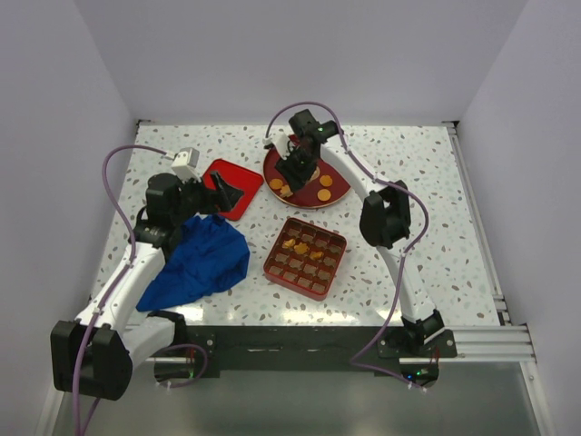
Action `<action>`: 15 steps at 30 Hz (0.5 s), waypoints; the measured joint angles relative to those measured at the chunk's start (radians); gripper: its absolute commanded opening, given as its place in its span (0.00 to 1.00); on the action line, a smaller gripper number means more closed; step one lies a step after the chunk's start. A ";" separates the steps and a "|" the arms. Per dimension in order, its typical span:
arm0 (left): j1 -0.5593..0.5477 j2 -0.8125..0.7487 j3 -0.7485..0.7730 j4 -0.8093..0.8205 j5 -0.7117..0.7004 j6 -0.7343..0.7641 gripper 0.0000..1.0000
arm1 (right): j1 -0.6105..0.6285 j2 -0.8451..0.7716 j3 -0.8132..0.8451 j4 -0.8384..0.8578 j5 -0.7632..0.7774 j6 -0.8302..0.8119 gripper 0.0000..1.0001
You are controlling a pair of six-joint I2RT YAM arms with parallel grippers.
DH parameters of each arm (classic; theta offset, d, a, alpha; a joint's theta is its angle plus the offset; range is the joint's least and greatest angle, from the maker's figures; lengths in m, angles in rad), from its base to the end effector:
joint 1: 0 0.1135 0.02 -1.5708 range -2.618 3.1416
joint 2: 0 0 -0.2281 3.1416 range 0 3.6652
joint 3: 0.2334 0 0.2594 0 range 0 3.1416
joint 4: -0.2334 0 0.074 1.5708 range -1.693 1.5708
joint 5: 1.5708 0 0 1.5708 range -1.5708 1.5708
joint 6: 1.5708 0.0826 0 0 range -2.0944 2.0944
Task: Pack the cookies
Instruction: Pick up the fake cookies from the plate.
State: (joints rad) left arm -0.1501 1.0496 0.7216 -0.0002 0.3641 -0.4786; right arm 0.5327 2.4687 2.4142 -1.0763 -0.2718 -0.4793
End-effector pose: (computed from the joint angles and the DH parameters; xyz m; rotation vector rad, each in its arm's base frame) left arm 0.2999 -0.0751 0.2381 -0.0648 1.9505 -0.7670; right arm 0.4359 0.2827 0.1629 -1.3730 2.3085 0.3830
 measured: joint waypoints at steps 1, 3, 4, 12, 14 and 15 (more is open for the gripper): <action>0.001 0.000 0.000 0.000 0.000 0.000 0.92 | 0.000 0.000 0.000 0.000 0.002 0.000 0.50; 0.003 0.000 0.000 0.001 0.001 0.000 0.92 | 0.000 0.000 0.000 0.000 0.003 0.000 0.50; 0.004 0.000 0.000 0.001 0.001 0.000 0.92 | 0.000 0.000 0.000 0.000 0.005 0.000 0.50; 0.005 0.000 0.000 0.006 0.004 0.000 0.92 | -0.002 0.000 0.000 0.000 0.020 0.004 0.49; 0.006 0.000 0.000 0.006 0.004 0.000 0.92 | -0.002 0.000 0.000 0.000 0.020 0.005 0.48; 0.006 0.000 0.000 0.006 0.004 0.000 0.92 | -0.002 0.000 0.000 0.000 0.020 0.005 0.47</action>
State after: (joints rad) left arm -0.1440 1.0500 0.7216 0.0059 0.3683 -0.4789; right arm 0.5308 2.4687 2.4142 -1.0760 -0.2516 -0.4747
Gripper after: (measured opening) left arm 0.920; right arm 0.494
